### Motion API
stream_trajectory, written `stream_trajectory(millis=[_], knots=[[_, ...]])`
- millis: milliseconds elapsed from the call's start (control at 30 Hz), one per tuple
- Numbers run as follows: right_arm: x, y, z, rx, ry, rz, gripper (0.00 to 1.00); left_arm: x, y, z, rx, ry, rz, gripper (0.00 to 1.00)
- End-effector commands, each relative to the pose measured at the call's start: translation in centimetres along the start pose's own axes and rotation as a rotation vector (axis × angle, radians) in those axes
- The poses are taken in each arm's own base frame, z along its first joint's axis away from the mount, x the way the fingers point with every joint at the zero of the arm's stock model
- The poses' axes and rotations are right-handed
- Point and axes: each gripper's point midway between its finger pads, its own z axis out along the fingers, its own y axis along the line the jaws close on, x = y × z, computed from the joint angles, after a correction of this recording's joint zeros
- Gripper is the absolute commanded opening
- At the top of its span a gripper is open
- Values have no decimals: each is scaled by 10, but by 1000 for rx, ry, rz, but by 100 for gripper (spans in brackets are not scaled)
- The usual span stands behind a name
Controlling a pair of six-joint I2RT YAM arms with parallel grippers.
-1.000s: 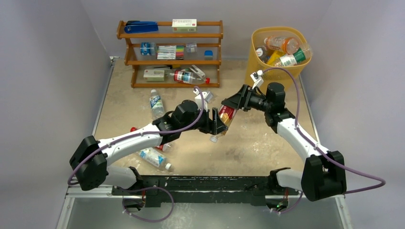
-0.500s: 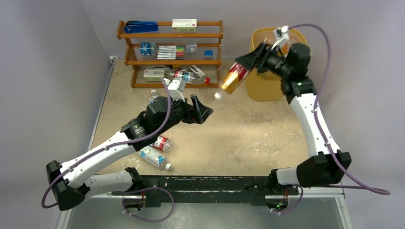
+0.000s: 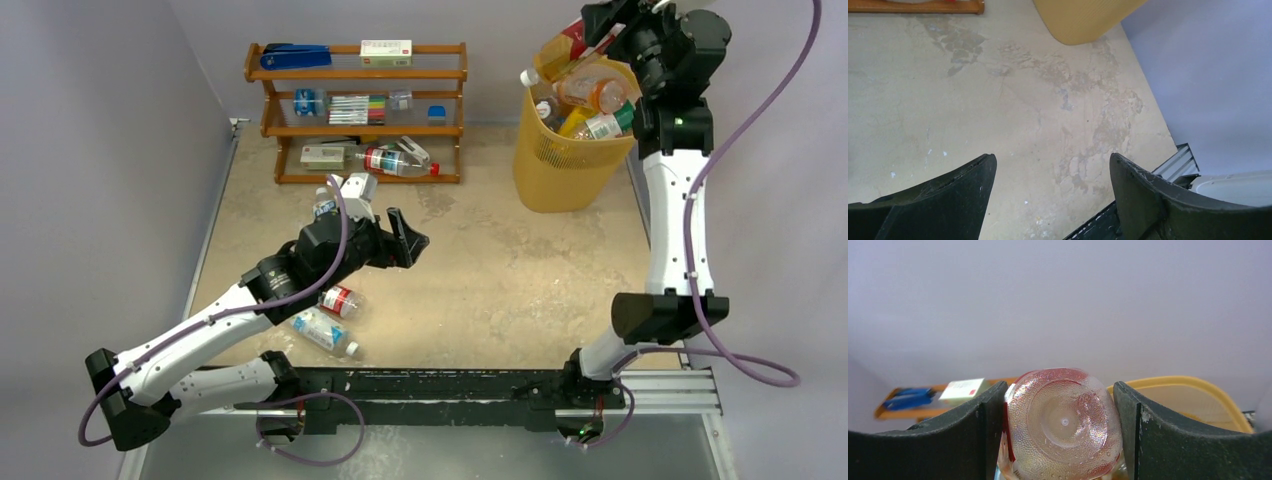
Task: Put the plastic bottles in the bin
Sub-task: Place the plastic bottle in the trash bin.
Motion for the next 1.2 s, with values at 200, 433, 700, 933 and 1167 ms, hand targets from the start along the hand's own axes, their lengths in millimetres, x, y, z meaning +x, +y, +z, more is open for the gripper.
stream_trajectory(millis=[200,433,700,933,1167], knots=[[9,-71,28,310,-42,-125,52,-3,12,-10,-35,-26,28,84],[31,-96,-13,430,-21,-207,53,8,16,-1,-39,1,35,85],[37,-102,-11,446,7,-234,55,19,19,4,-38,21,30,85],[45,-101,5,416,-35,-177,55,21,24,2,-52,22,34,86],[45,-90,11,369,-109,-146,55,22,27,3,-67,23,38,86]])
